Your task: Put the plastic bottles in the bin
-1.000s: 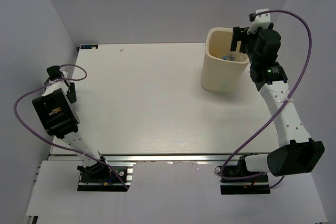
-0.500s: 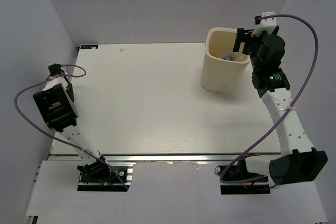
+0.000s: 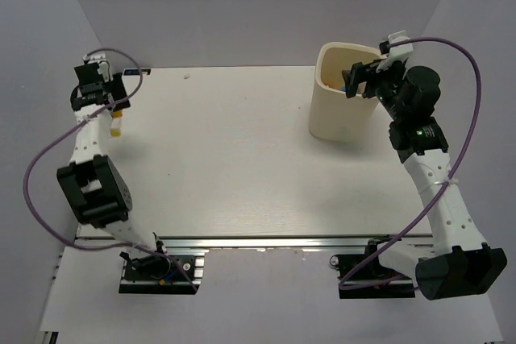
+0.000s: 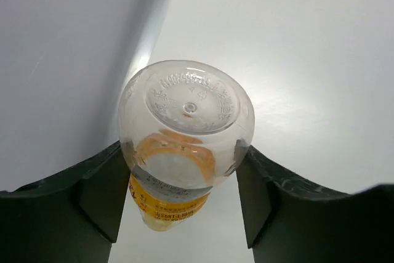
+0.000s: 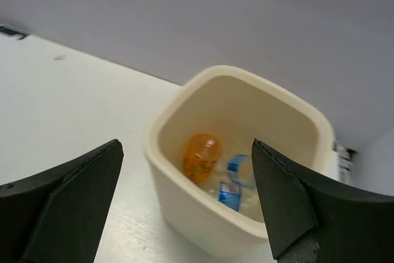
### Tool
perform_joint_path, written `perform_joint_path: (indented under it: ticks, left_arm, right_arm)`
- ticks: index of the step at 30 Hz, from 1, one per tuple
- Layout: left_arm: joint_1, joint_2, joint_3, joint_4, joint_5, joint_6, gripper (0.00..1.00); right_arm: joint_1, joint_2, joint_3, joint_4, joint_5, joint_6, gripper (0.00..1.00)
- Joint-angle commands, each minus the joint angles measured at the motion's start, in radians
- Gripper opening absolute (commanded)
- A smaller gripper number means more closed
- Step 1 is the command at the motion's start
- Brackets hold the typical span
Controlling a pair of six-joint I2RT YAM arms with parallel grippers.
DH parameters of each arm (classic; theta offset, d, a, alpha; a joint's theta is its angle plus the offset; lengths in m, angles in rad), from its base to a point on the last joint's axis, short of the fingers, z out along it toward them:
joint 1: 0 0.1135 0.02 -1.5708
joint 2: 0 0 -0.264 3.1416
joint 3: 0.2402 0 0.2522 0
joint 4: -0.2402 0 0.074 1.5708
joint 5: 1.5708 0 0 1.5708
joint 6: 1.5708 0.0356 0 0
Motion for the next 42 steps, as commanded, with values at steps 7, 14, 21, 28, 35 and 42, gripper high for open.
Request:
perform_joint_path:
  ticks: [7,14,21,28,35,42]
  left_arm:
    - [-0.249,-0.4,-0.336,0.728,0.507,-0.639,0.17]
    - [-0.514,-0.417,-0.408,0.862,0.425,-0.818,0.1]
    - [-0.708,-0.421,-0.45,0.945,0.33,-0.885,0.11]
    - [-0.756,-0.422,-0.476,0.964,0.261,-0.891,0.09]
    - [-0.759,-0.434,-0.49,0.985,0.28,-0.908,0.09]
    - [-0.759,-0.442,-0.475,0.967,0.303,-0.882,0.98]
  right_arm:
    - [0.183,0.034,-0.016,0.065,-0.434,0.063,0.89]
    - [0.392,0.202,-0.004,0.223,-0.425,0.141,0.89]
    - [0.481,0.434,0.128,0.217,-0.306,0.12,0.89]
    - [0.499,0.5,0.157,0.236,-0.286,0.171,0.89]
    - [0.501,0.505,0.136,0.305,-0.312,0.212,0.51]
    - [0.501,0.488,0.128,0.291,-0.286,0.211,0.11]
